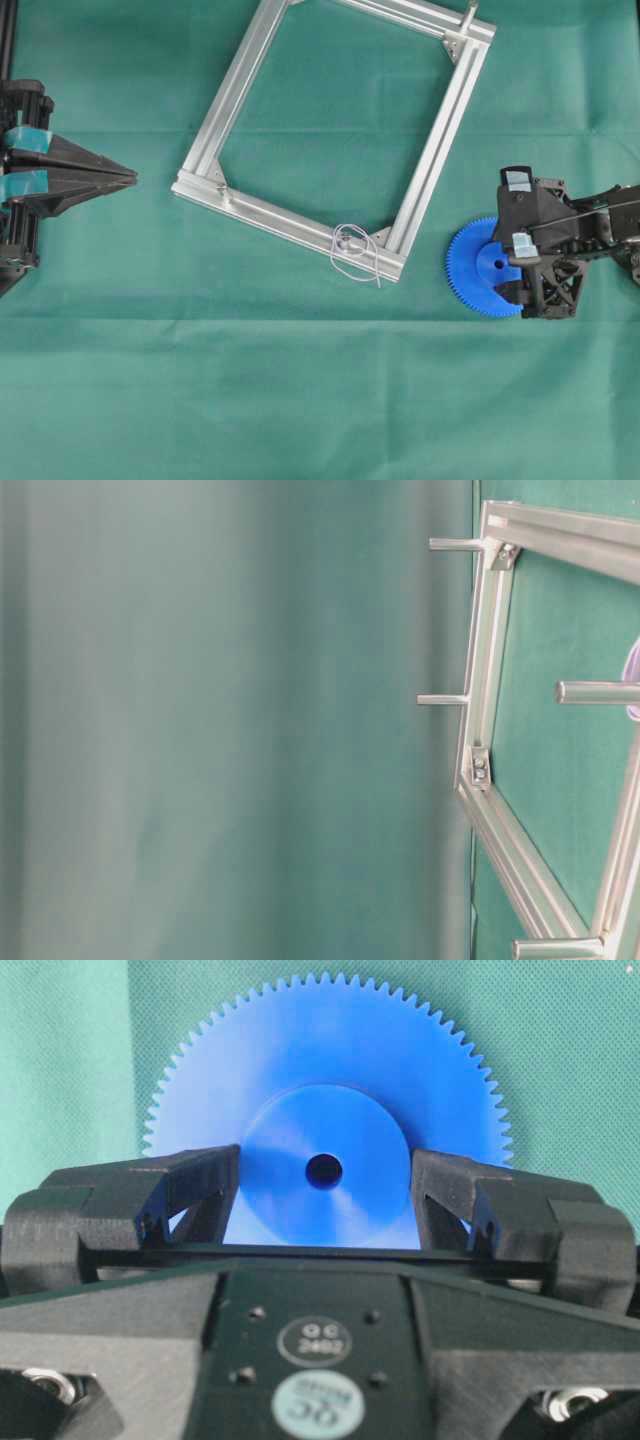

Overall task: Find the location of the shaft and insert the gear.
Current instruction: 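Lift the blue gear with the right gripper, tilting it upright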

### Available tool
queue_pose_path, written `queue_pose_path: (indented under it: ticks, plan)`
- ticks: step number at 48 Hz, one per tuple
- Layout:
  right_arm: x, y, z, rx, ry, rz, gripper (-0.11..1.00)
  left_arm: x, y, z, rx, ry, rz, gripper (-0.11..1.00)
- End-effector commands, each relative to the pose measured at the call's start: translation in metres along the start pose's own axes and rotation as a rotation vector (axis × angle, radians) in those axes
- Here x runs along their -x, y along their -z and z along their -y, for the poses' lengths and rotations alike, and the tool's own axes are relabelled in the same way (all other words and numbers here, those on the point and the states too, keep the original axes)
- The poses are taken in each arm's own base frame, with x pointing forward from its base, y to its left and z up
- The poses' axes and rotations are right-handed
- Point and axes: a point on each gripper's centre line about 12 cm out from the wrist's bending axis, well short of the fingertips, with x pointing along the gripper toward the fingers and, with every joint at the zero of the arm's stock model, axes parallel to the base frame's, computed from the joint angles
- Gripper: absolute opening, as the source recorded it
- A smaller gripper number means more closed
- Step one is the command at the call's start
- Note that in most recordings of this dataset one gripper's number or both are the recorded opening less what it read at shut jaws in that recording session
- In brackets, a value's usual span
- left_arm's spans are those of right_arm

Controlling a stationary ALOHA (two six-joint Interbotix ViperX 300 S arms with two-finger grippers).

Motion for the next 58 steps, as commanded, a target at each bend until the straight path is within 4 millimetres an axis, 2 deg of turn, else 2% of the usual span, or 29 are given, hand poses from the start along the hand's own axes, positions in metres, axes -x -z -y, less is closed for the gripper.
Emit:
queue_pose_path:
  ticks: [1, 38, 58]
  plan:
    - [0.001, -0.003, 0.000, 0.000, 0.000, 0.005, 0.71, -0.003, -0.007, 0.000, 0.003, -0.002, 0.014, 0.04]
    - [0.000, -0.004, 0.001, 0.032, 0.029, -0.055, 0.71, -0.002, -0.007, 0.000, 0.003, -0.002, 0.011, 0.04]
    - [0.019, -0.026, -0.006, 0.041, 0.013, -0.003, 0.71, -0.002, -0.007, 0.000, 0.003, -0.002, 0.009, 0.04]
